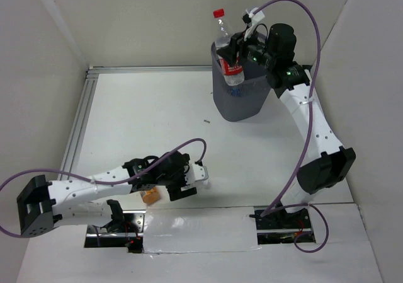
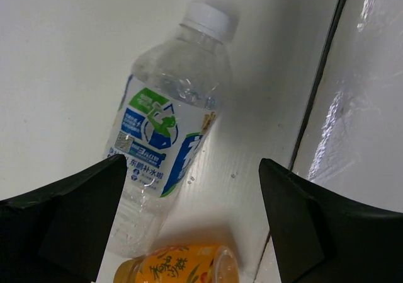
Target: Put the plastic bottles in the bin
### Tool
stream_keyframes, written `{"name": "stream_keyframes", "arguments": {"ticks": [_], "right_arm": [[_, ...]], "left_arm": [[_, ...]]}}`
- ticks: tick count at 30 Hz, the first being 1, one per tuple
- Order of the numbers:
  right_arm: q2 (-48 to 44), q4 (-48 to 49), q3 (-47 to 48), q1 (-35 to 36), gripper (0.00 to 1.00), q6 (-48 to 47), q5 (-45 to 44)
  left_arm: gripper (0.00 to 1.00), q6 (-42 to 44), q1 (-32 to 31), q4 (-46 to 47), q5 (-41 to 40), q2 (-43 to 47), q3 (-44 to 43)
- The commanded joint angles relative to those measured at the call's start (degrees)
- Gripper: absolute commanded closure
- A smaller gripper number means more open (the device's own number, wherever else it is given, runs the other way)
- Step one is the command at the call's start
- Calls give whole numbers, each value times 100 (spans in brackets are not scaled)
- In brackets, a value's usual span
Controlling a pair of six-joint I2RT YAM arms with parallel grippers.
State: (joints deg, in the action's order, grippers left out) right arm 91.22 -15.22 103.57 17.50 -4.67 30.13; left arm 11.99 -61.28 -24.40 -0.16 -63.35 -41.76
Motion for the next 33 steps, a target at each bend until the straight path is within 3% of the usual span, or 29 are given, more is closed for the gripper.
{"name": "stream_keyframes", "arguments": {"ticks": [1, 3, 7, 8, 9, 11, 17, 20, 24, 28, 31, 32, 33], "right_arm": [[526, 723, 39, -360, 68, 37, -841], [808, 802, 207, -422, 64, 36, -894], [1424, 854, 751, -694, 44, 150, -1009], [1616, 854, 987, -747, 37, 89, -1079], [1705, 698, 1112, -748, 16, 89, -1079], [1829, 530, 1323, -941, 2, 89, -905], [1444, 362, 1061, -1301, 0, 308, -96], [1136, 414, 762, -1485, 0, 598, 282], [347, 617, 139, -1836, 0, 704, 1160], [-594, 583, -1045, -2188, 0, -137, 2083], [-1535, 460, -2221, -2575, 43, -1174, 2611], [-1781, 398, -2514, -2645, 77, -1499, 2708], [-2018, 397, -2795, -2707, 91, -1998, 2648]], "left_arm": [[1, 715, 19, 145, 220, -455, -157], [1, 769, 19, 303, 158, -546, -157], [1, 971, 264, 716, -97, -924, -44], [1, 972, 317, 796, -150, -1072, -43], [1, 972, 396, 797, -151, -1170, -43], [4, 1112, 458, 797, -300, -1380, -43], [26, 1218, 626, 1086, -581, -1672, 10], [52, 1280, 678, 1183, -722, -1812, 10], [77, 1106, 801, 1183, -644, -1865, -506], [83, 718, 1038, 1113, -135, -1471, -1587], [92, 349, 1275, 1411, 393, -1417, -2668], [92, 252, 1337, 1551, 499, -1504, -2958], [92, 43, 1442, 1692, 726, -1600, -3518]]}}
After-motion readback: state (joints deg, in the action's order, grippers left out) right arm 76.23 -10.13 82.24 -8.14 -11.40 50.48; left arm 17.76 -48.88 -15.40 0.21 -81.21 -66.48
